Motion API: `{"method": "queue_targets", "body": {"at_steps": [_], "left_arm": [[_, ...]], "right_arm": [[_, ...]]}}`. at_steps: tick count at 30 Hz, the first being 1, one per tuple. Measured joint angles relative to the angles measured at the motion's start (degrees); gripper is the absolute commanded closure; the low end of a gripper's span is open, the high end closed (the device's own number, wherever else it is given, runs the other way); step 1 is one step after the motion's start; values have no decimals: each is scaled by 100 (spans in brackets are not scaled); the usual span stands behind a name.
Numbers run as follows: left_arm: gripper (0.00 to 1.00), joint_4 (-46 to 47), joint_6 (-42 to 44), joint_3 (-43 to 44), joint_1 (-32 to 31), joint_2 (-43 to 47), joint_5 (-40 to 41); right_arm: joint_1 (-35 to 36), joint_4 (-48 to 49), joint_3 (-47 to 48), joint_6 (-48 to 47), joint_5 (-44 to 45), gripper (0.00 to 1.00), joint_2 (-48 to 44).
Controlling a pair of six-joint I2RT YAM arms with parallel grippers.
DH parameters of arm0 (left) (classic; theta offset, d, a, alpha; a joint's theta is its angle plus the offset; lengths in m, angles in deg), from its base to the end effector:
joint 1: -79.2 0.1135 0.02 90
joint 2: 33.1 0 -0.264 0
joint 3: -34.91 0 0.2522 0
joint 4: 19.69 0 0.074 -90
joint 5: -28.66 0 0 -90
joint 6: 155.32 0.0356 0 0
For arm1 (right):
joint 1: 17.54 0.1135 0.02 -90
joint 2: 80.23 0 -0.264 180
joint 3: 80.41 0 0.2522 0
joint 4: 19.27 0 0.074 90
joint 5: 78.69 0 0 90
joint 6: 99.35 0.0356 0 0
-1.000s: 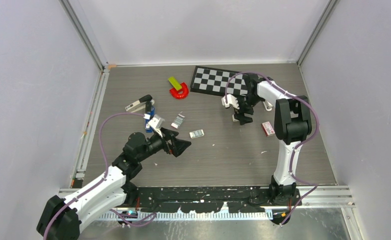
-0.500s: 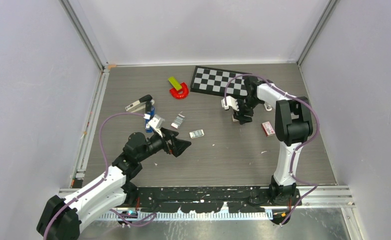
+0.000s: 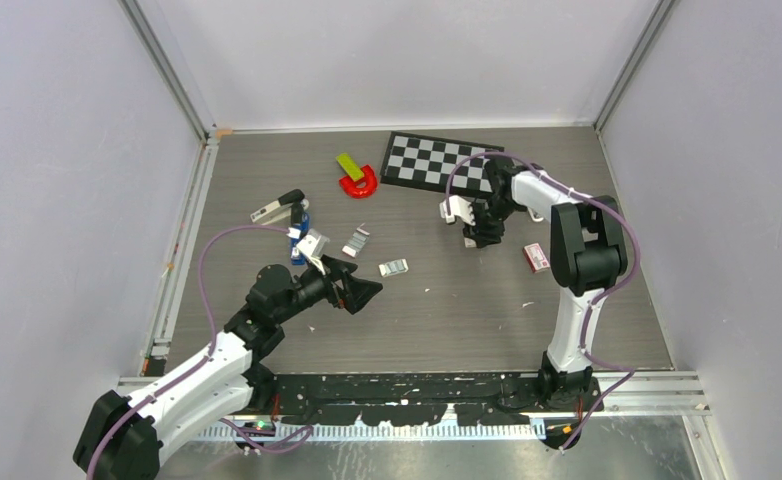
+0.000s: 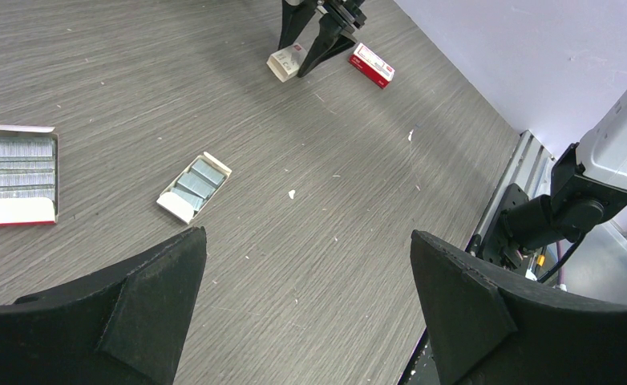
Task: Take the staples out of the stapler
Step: Adjust the staple box at the center of the board.
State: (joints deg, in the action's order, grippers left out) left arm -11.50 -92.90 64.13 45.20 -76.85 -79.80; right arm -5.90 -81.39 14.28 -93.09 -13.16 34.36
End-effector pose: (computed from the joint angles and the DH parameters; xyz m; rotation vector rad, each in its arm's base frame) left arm 0.1434 -0.1103 0.2209 0.3572 1.7581 -1.0612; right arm 0.3709 0.0915 0.1623 -2.0660 1.8242 0.3700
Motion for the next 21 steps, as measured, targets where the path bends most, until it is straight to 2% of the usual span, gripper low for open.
{"method": "queue_targets", "body": {"at_steps": [11, 21], "left_arm": [[0, -2, -2, 0, 0, 0, -2], [0, 2, -2, -20, 0, -28, -2]], "right_arm": [[229, 289, -280, 229, 81, 61, -197], [852, 424, -568, 601, 153, 61, -400]]}}
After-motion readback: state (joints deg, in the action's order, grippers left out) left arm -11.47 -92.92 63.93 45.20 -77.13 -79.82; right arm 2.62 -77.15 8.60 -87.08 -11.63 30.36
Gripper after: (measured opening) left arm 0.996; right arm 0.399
